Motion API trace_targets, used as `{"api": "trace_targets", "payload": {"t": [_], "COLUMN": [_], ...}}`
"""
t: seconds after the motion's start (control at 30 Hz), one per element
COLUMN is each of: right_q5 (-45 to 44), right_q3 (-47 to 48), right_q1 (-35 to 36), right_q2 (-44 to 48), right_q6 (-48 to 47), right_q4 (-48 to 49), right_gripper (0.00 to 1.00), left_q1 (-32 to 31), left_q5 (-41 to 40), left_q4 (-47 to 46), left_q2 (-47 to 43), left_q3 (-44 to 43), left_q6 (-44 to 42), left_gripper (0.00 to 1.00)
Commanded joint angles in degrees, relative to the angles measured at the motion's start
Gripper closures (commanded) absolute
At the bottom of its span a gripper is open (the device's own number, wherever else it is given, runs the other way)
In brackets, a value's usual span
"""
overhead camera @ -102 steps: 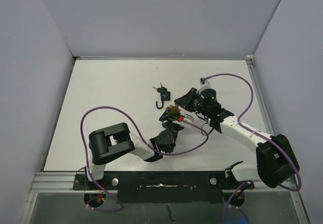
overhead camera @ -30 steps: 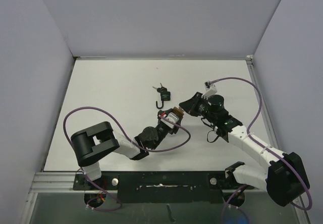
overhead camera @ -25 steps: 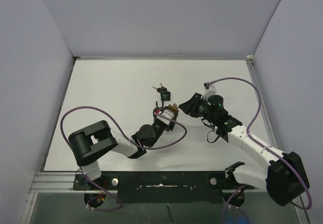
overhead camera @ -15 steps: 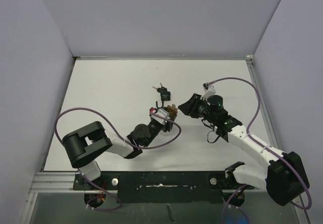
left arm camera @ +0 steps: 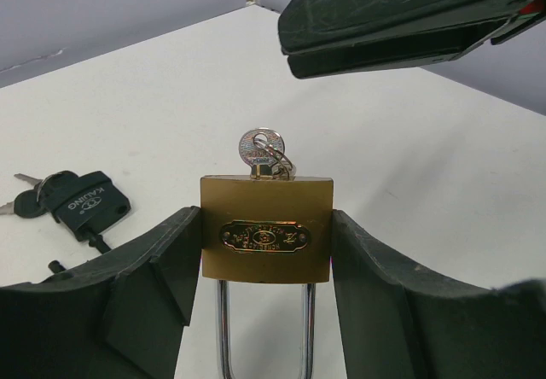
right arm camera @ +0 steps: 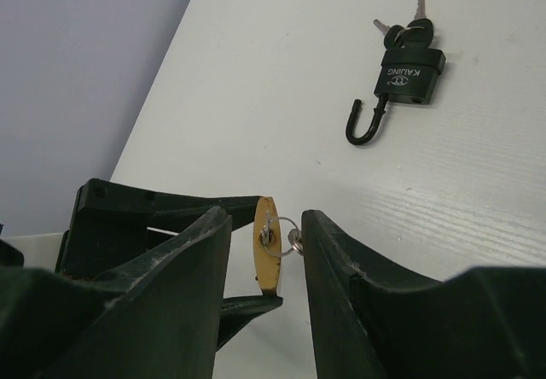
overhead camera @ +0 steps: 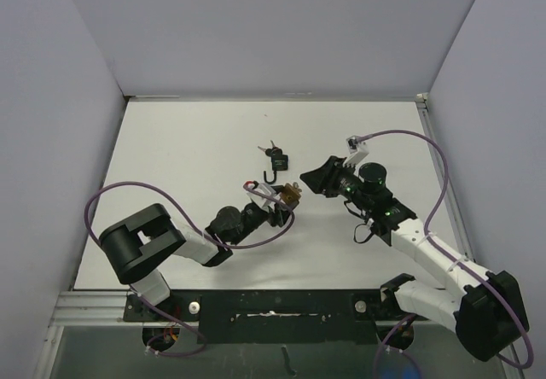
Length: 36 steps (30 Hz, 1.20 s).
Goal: Unlock with the key
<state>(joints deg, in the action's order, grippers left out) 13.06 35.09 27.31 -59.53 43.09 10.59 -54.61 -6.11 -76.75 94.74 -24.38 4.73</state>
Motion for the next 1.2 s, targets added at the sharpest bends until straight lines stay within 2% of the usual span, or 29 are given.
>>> {"api": "trace_targets", "payload": {"t": [0.0, 0.33, 0.7, 1.17], "right_q5": [2.5, 2.5, 2.0, 0.5], "right_q3": [-0.6, -0.7, -0.4, 0.2], "right_q1": [-0.2, 0.4, 2.1, 3.6], "right_q2": [-0.6, -1.6, -3.1, -4.8], "right_q6": [-1.9, -3.4, -3.5, -3.5], "right_q4": [4.7, 4.7, 5.0, 5.2], "right_gripper": [0.6, 0.6, 0.63, 0.75], "left_q1": [0.2, 0.3, 0.2, -0.4], "left_q5": [5.6, 8.3, 7.1, 4.5], "left_q4": [-10.2, -10.2, -10.1, -10.1], "left_q2": [-1.6, -1.1, -0.5, 0.5], "left_q3": [-2.2, -3.5, -4.9, -5.6], "left_q6": [0.5, -3.4, -2.6, -2.6], "left_gripper": [1.0, 1.0, 1.0, 1.0]}}
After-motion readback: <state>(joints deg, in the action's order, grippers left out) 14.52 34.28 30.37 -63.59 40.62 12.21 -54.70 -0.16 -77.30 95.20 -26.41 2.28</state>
